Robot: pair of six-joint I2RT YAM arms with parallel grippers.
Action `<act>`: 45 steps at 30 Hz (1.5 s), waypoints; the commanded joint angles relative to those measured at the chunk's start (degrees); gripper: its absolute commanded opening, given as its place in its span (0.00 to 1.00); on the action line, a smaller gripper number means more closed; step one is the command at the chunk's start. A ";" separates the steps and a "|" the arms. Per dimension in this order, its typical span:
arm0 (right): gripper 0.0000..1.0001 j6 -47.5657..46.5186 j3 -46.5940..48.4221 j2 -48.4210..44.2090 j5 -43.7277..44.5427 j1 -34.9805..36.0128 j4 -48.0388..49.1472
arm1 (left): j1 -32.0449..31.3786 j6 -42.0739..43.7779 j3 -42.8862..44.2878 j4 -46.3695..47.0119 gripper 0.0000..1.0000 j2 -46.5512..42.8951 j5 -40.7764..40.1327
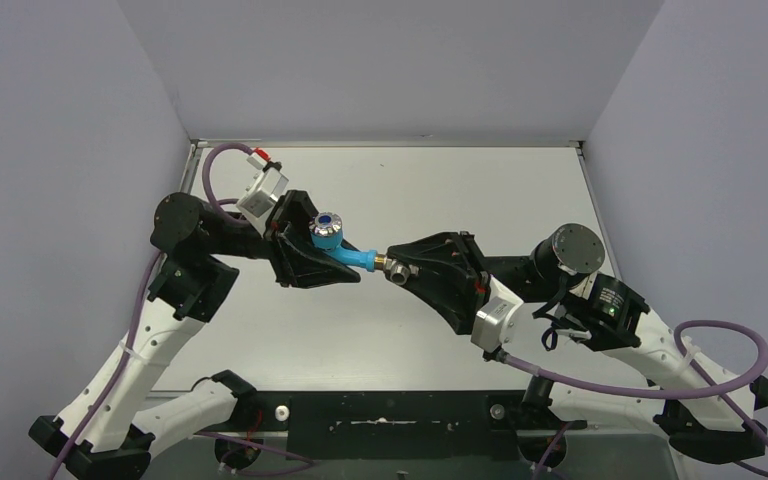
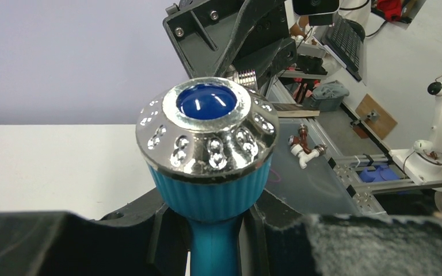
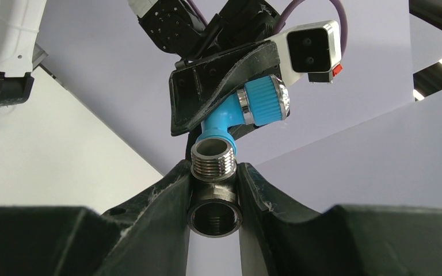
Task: Install the water faucets
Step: Install the water faucet onto the adaptor.
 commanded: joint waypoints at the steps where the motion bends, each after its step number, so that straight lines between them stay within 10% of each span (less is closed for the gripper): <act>1: 0.00 1.23 1.16 0.96 0.61 0.89 3.67 | -0.30 2.71 3.83 -2.27 0.00 0.24 1.41; 45: 0.00 41.40 -6.09 0.44 15.93 1.80 21.02 | -0.30 16.71 4.22 -11.53 0.00 0.99 1.73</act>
